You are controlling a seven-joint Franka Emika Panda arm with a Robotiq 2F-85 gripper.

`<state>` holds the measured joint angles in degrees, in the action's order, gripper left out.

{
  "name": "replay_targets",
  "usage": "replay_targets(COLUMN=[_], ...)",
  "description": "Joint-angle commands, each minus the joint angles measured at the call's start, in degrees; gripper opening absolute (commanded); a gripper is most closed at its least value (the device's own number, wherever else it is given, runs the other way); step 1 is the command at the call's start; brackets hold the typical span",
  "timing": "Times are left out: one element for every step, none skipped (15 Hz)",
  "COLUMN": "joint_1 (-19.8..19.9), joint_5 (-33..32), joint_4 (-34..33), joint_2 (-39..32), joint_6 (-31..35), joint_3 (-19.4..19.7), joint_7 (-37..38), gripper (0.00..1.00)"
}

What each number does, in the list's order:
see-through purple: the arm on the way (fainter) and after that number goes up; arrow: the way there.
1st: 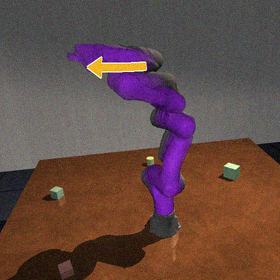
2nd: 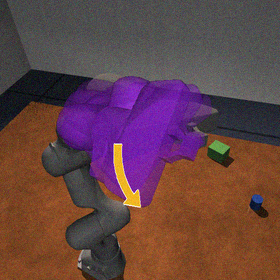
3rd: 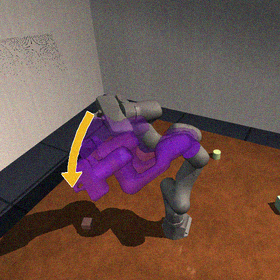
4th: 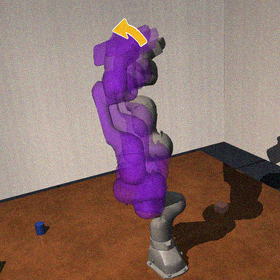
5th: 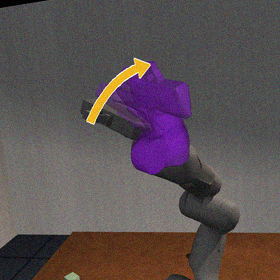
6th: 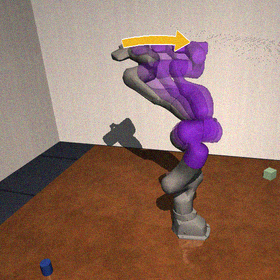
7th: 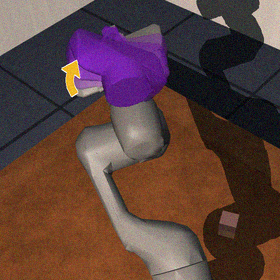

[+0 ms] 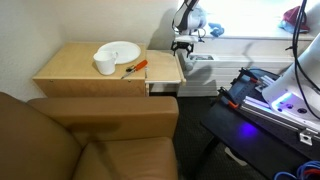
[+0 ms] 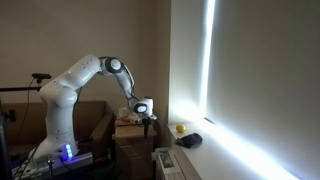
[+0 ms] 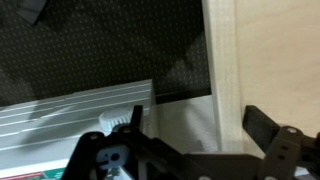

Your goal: Open the first flat drawer of the side cabinet

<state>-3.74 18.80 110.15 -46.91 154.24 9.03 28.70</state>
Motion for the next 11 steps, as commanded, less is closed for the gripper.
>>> replay_targets(joint_1=[-0.74,-0.48,-0.13,1.11,2.68,1.75,2.51,3.00,3.17,3.15,3.14], joint_5=[-3.49,-4.24,-4.77,-4.61,-3.81,-4.85,-4.81,-4.77,-4.74,-4.75,-4.75], joint_4=[1.82,1.63,1.59,1.08,0.62,0.91,0.75,0.66,0.66,0.65,0.65], joint_2=[0.12,-0.20,-0.40,0.07,0.91,0.90,1.04,1.04,1.05,1.05,1.06], joint_6=[-3.70,-4.87,-6.35,-9.47,-12.77,-9.11,-10.53,-11.02,-11.13,-11.15,-11.16], joint_3=[6.65,7.87,8.87,8.70,7.73,7.48,7.49,7.48,7.47,7.46,7.45], joint_7=[5.49,6.52,7.65,8.19,8.13,7.52,7.87,7.91,7.92,8.03,8.17], gripper=[1.00,1.00,1.00,1.00,1.00,1.00,1.00,1.00,1.00,1.00,1.00])
